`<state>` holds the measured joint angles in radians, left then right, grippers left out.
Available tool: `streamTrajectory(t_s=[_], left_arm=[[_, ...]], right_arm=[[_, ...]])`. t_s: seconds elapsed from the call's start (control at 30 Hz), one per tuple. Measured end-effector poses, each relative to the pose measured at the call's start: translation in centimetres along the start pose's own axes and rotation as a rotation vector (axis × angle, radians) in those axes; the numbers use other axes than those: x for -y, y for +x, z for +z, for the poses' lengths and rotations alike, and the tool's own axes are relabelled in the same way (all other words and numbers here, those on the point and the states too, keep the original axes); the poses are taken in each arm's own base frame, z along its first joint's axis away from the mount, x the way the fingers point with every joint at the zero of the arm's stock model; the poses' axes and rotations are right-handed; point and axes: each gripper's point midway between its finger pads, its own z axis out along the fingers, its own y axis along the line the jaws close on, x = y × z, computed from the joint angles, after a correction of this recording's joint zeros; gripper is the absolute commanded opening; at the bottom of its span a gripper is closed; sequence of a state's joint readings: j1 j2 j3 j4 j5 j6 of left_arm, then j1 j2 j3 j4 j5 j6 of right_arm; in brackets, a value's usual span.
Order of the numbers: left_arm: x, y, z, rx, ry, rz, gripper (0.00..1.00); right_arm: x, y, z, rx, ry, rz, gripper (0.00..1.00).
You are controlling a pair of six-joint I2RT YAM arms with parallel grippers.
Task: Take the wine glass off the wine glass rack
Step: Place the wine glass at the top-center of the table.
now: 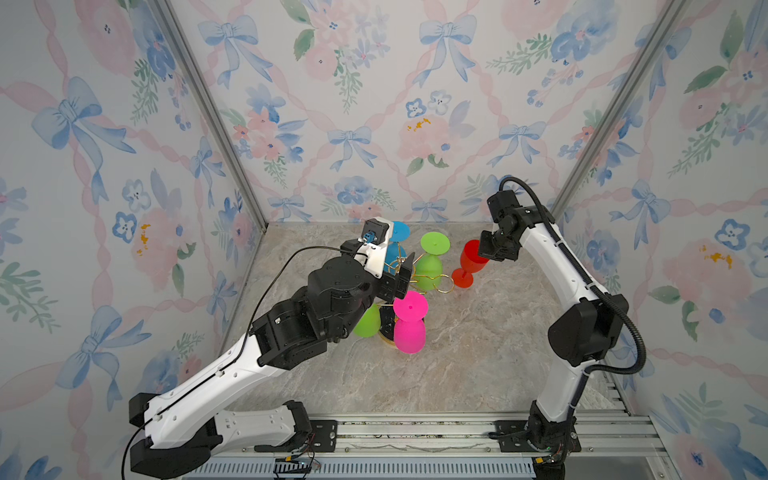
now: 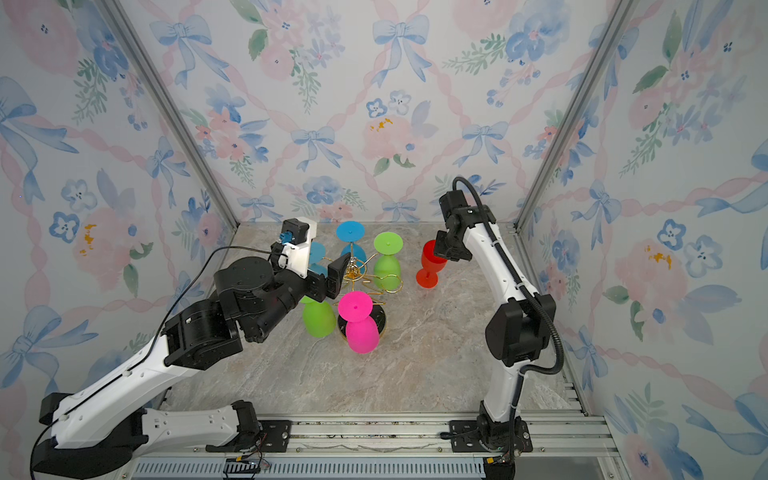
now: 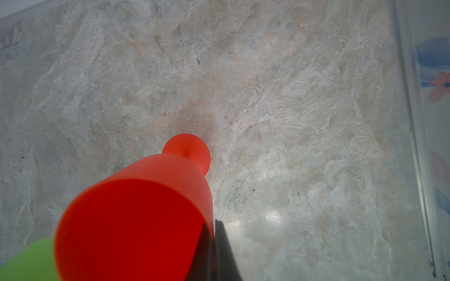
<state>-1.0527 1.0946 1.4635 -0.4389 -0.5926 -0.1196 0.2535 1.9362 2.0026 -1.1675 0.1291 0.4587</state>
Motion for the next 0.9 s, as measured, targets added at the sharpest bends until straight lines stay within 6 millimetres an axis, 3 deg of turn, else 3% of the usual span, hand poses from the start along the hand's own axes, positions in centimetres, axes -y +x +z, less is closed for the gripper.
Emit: streamTrajectory(t_s=[0.47,0.9], left_arm=[[-0.4,-0.1,-0.8,-0.003,0.010,-0.016,0.89],[0.0,0.0,-0.8,-0.008,0.032,-0.013,0.89]], right_arm=[[-2.6,-2.2,2.9,-0.019,0.011,-0.033,0.00],[-2.5,-1.7,4.2,-0.056,0.036,-0.050,0.05]])
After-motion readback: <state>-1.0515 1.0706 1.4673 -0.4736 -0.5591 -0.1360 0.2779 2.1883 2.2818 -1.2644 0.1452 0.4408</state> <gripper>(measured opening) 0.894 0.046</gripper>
